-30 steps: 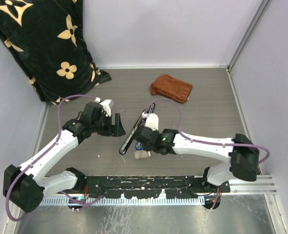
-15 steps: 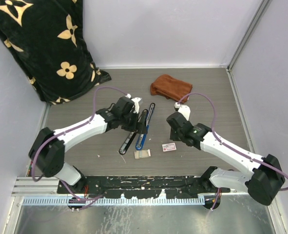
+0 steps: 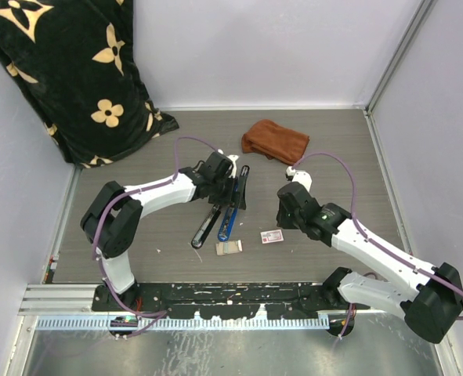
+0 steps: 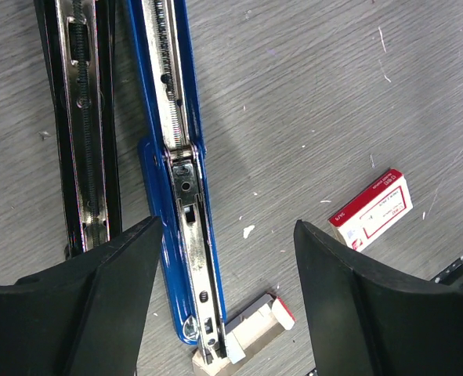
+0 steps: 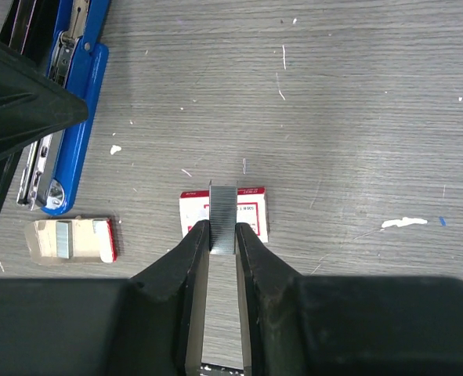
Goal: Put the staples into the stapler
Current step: Adjust the stapler at the center of the board.
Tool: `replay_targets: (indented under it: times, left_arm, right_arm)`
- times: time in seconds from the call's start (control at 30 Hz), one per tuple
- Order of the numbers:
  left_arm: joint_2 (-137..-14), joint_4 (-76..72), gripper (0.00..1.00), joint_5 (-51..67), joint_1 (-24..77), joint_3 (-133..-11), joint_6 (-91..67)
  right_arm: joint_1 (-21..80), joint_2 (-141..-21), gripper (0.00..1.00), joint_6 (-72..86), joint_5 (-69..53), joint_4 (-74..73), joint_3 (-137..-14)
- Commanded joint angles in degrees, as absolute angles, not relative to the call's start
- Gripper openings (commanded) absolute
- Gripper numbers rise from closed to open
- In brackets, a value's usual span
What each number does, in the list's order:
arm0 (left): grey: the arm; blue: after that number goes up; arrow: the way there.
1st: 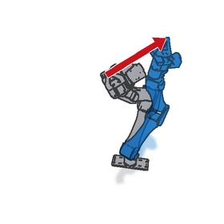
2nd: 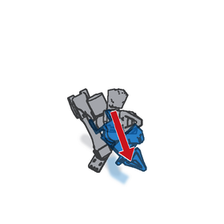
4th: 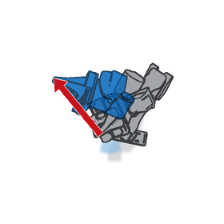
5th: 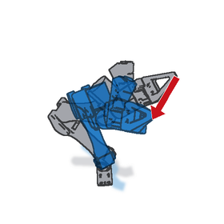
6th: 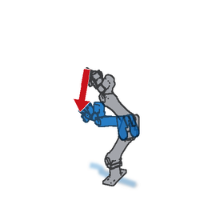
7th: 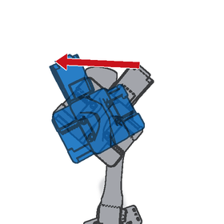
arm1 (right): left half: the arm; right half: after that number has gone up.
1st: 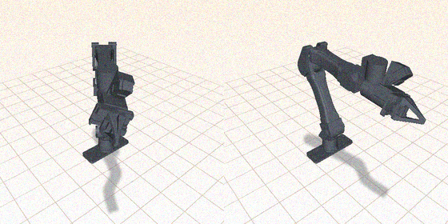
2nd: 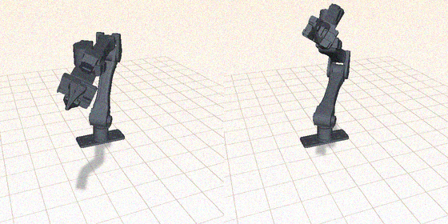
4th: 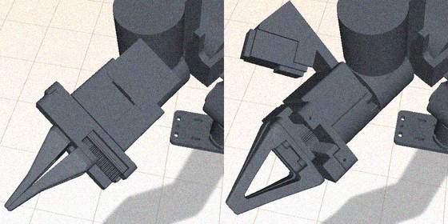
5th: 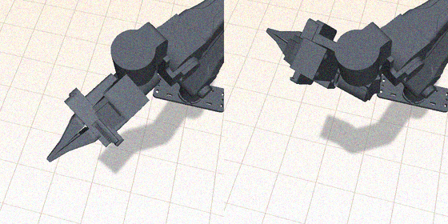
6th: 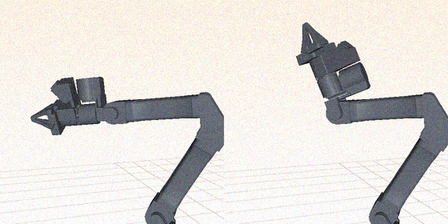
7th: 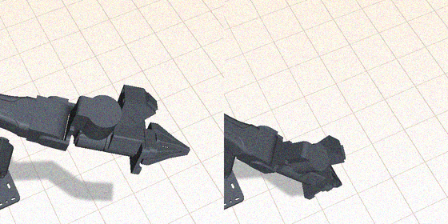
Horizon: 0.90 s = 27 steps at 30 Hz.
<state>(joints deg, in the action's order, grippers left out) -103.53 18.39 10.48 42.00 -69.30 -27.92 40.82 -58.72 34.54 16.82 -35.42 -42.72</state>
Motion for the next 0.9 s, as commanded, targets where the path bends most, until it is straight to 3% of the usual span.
replay_targets:
  times: [0.0, 0.87]
  left_arm:
    - [-103.38, 16.25, 0.70, 9.81, 42.07, -71.10, -28.84]
    - [-102.60, 6.45, 0.69, 15.35, 53.23, -65.31, -39.01]
  right_arm:
    - [40.55, -56.25, 0.24, 34.58, 15.30, -33.85, -42.08]
    - [40.59, -52.55, 0.24, 33.88, 9.72, -40.08, -44.63]
